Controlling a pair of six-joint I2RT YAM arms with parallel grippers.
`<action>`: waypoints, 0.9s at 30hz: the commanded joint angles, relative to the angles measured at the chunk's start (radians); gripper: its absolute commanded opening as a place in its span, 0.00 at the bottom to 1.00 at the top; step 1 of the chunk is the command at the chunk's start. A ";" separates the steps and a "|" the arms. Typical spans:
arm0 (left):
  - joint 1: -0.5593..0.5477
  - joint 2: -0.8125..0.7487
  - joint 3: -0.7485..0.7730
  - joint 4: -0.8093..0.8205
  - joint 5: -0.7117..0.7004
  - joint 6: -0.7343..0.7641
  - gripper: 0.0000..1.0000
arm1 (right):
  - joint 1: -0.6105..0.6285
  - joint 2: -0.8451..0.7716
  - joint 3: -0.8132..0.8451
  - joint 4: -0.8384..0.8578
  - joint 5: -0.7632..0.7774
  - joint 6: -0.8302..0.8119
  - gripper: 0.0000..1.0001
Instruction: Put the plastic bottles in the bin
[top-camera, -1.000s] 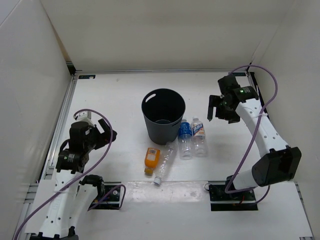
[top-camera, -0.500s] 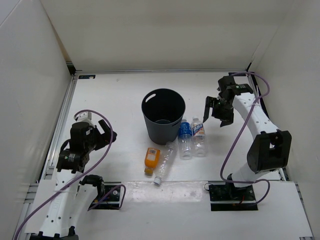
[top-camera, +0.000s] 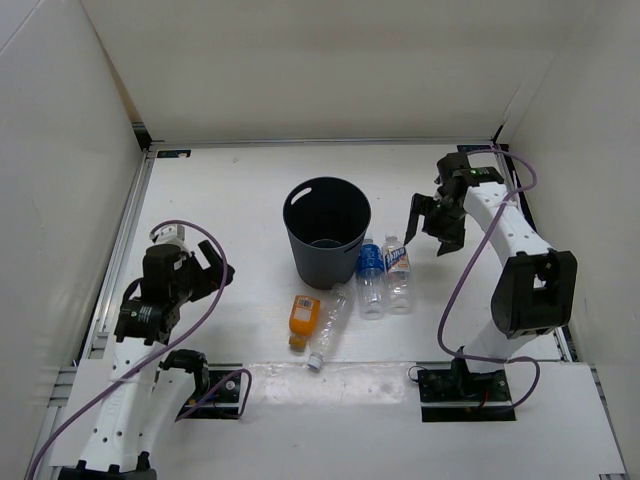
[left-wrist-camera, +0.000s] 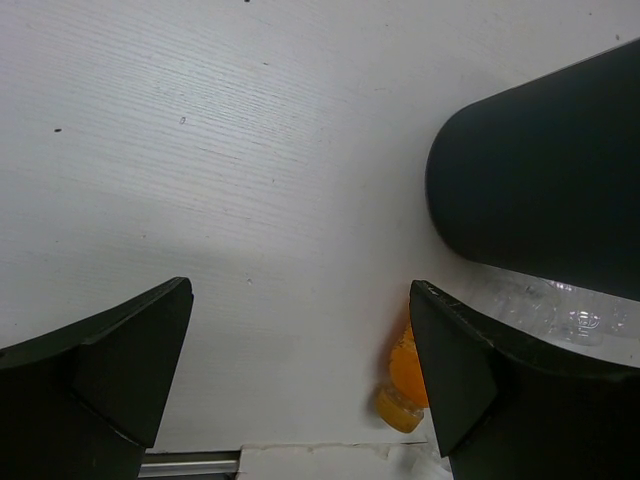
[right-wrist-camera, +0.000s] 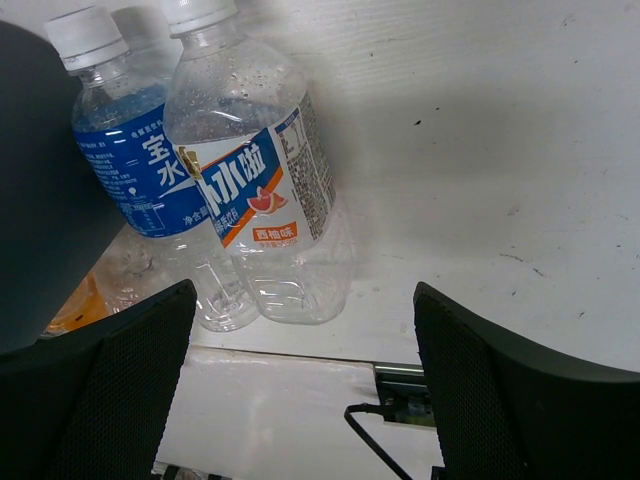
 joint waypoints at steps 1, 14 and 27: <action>-0.009 -0.004 -0.003 0.009 -0.016 0.008 1.00 | -0.003 0.022 -0.005 -0.021 -0.003 0.019 0.90; -0.026 -0.020 -0.024 0.029 -0.035 0.001 1.00 | 0.035 0.108 0.041 -0.055 -0.025 0.024 0.90; -0.051 -0.029 -0.026 0.029 -0.082 0.014 1.00 | 0.143 0.275 0.113 -0.138 0.026 0.082 0.88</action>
